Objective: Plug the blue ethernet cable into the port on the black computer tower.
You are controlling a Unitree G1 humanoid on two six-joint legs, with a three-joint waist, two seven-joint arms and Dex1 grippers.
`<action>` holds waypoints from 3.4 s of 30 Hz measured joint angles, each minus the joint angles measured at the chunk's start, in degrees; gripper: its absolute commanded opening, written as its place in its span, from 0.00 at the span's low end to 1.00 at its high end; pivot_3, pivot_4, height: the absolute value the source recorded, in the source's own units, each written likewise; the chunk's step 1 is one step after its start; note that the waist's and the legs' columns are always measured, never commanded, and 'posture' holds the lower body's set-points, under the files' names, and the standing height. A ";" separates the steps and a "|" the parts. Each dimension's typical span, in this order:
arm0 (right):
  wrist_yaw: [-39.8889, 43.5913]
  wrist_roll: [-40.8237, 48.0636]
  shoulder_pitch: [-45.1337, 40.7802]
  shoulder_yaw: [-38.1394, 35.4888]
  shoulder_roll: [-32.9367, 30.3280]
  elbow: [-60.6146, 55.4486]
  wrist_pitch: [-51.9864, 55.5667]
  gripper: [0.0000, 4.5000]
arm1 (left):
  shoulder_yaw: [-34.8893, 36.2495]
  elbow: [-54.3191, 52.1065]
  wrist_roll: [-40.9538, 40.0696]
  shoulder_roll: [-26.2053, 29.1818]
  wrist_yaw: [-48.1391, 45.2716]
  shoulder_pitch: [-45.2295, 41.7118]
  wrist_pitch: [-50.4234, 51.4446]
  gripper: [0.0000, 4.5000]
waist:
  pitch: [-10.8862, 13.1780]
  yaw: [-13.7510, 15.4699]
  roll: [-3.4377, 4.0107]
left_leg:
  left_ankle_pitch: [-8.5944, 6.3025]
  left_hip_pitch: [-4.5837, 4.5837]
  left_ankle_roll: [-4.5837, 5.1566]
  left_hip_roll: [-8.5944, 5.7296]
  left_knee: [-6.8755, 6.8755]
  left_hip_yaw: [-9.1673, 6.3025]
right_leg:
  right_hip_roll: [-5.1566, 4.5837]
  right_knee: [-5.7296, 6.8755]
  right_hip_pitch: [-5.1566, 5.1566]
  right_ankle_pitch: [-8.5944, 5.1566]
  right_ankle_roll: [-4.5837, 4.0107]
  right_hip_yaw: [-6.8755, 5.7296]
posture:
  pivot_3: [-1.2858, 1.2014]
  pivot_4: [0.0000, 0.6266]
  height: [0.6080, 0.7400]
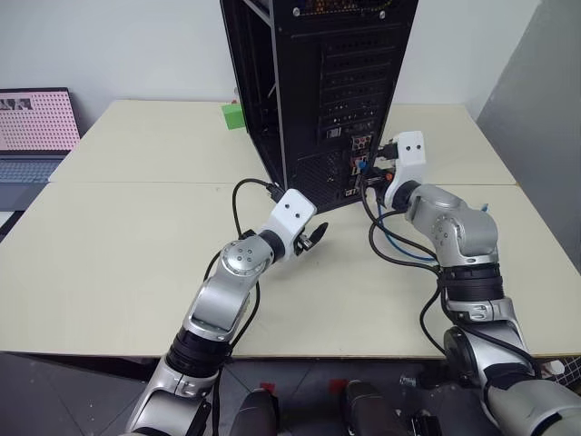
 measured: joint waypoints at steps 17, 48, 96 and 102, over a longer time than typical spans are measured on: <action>-1.84 -0.03 -0.35 0.81 1.38 0.31 0.38 0.00 | -0.05 0.00 0.02 -0.01 0.00 0.00 -0.10 0.72 | 0.00 -0.32 0.00 | 0.00 0.03 0.00 0.00 0.00 0.00 | 0.00 0.04 -0.01 0.00 0.00 0.01 | 0.52 0.24 1.00; -7.53 -0.10 1.85 -1.19 3.76 -5.51 4.69 0.00 | -0.02 -0.09 0.02 0.18 0.06 -0.05 -0.10 0.72 | 0.01 -0.03 0.01 | 0.00 -0.02 0.00 0.00 -0.07 0.00 | 0.00 -0.05 -0.04 0.00 0.00 0.00 | 0.52 0.24 1.00; -5.94 -2.06 -1.85 -0.05 3.57 -0.39 2.42 0.00 | -0.02 -0.09 0.07 0.12 0.08 -0.05 -0.12 0.72 | 0.01 -0.29 0.02 | 0.00 -0.04 0.00 0.00 -0.12 0.01 | 0.00 -0.07 -0.08 0.00 -0.01 0.01 | 0.52 0.24 1.00; -6.13 -2.93 -2.82 0.10 4.38 2.31 0.24 0.00 | -0.02 -0.09 0.07 0.00 0.10 -0.05 -0.13 0.72 | 0.01 -0.49 0.02 | 0.00 0.00 0.00 0.00 -0.11 0.02 | 0.00 -0.01 -0.08 0.01 0.00 0.02 | 0.52 0.24 1.00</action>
